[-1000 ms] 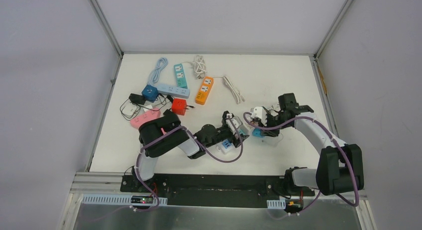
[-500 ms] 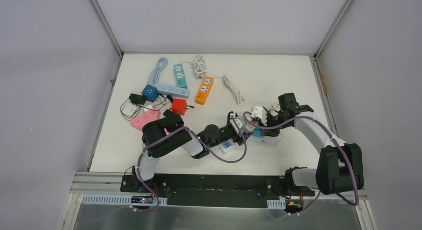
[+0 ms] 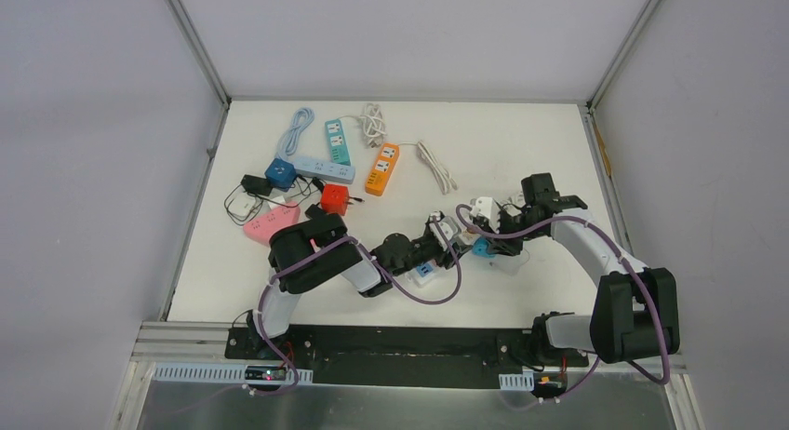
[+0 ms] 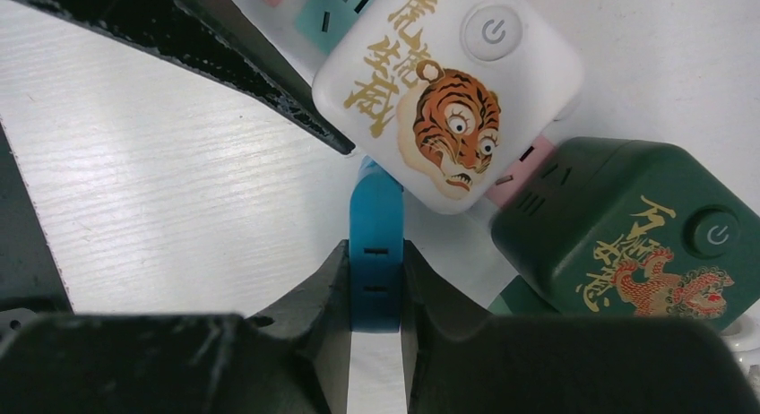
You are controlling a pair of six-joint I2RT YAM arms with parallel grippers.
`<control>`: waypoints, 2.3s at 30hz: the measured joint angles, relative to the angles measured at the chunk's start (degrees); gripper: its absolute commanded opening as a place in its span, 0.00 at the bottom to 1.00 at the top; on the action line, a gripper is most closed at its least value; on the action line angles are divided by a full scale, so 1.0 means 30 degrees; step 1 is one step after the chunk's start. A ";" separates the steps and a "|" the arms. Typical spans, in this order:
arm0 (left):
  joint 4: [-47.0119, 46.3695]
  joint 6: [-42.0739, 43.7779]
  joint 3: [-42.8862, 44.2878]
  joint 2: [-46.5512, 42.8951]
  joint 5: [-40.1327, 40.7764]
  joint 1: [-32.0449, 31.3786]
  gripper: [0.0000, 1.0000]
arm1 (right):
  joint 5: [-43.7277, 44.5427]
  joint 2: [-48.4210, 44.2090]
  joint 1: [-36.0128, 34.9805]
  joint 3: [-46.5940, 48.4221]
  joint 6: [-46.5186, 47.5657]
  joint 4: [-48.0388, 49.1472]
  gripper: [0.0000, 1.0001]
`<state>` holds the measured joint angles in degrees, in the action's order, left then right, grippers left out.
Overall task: Pull the plug off the socket
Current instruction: Remove the plug from the socket.
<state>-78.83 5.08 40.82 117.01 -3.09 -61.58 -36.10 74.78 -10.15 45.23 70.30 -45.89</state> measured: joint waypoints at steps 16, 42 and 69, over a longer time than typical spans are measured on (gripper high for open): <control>-0.0015 -0.0058 0.0000 0.0036 0.0233 -0.0109 0.00 | -0.0262 0.0634 0.0197 0.0561 -0.0335 -0.0911 0.00; -0.0459 -0.0532 0.0066 0.0262 0.0466 -0.0219 0.00 | 0.0036 -0.0291 0.0525 0.0794 0.0175 -0.2091 0.00; -0.0583 -0.0044 -0.0015 0.0466 0.0437 -0.0364 0.00 | -0.0554 0.1741 0.1093 0.1814 0.1996 -0.3643 0.05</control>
<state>-80.58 4.95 40.77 118.41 -1.78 -62.67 -37.76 80.01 -6.87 50.68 76.29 -56.82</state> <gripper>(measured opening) 0.568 0.233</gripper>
